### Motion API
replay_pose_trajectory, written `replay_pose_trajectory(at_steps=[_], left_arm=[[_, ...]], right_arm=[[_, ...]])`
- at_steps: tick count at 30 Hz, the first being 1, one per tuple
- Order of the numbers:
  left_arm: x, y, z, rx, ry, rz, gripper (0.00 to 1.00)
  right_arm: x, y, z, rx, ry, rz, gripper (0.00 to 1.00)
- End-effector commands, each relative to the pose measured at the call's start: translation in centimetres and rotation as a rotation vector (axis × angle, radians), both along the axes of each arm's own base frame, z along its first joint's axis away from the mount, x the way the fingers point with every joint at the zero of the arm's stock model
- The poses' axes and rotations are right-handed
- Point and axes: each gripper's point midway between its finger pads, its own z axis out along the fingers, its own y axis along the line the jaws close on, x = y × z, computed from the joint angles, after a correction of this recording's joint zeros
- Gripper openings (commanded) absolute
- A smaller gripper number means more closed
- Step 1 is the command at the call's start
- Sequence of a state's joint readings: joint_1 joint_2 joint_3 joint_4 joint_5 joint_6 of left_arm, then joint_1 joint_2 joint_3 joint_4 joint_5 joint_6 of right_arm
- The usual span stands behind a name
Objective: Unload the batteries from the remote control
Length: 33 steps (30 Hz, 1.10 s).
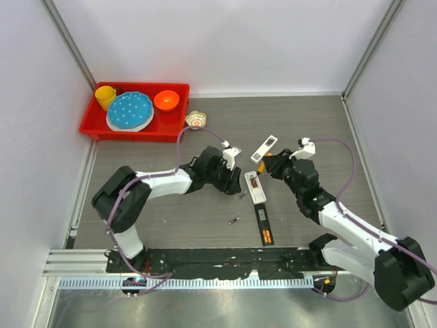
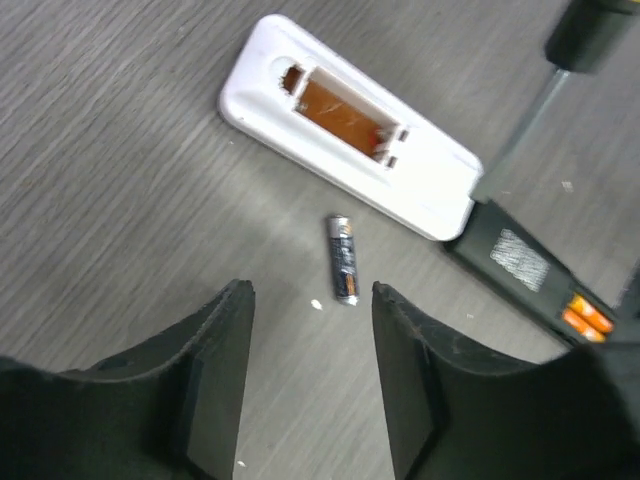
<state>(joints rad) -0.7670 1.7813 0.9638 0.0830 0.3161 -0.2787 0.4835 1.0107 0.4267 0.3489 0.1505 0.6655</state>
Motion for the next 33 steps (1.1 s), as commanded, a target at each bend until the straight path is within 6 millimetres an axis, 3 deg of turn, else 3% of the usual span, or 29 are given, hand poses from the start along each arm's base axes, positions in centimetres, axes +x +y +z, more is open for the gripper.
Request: replay_pose_trajectory(at_steps=[1,6,8,10,19,28,33], left_arm=[[-0.1,-1.3,7.0,-0.194,-0.193,-0.102,0.59],[-2.6,-1.0,7.7,-0.195,-0.193,-0.194,0.78],[-3.6,-0.7,7.9,-0.181,-0.203,-0.213,0.93],[-4.6,-0.8,8.1,-0.172,-0.216,-0.242,0.99],[-6.7,-1.6,8.1,-0.060,-0.330,-0.371,0.99],[-8.9,-4.7,8.4,-0.072,-0.473,-0.595,1.00],[-10.3,-6.4,7.0,-0.047,-0.544,-0.753,1.00]], right_arm=[[-0.5,-2.0,3.0,-0.058,-0.063,-0.058,0.01],[-1.9,-3.5,2.1,-0.102,-0.033,-0.082,0.01],[-2.4,-3.7,1.5,-0.107,-0.020,-0.074,0.01],[-2.7,-3.7,1.1,-0.104,-0.008,-0.069,0.01],[-3.2,-4.8,-0.1,-0.115,0.022,-0.083,0.01],[-2.9,-6.2,-1.3,-0.113,0.073,-0.104,0.01],[-2.7,-7.4,-2.1,-0.082,0.106,-0.130,0.01]])
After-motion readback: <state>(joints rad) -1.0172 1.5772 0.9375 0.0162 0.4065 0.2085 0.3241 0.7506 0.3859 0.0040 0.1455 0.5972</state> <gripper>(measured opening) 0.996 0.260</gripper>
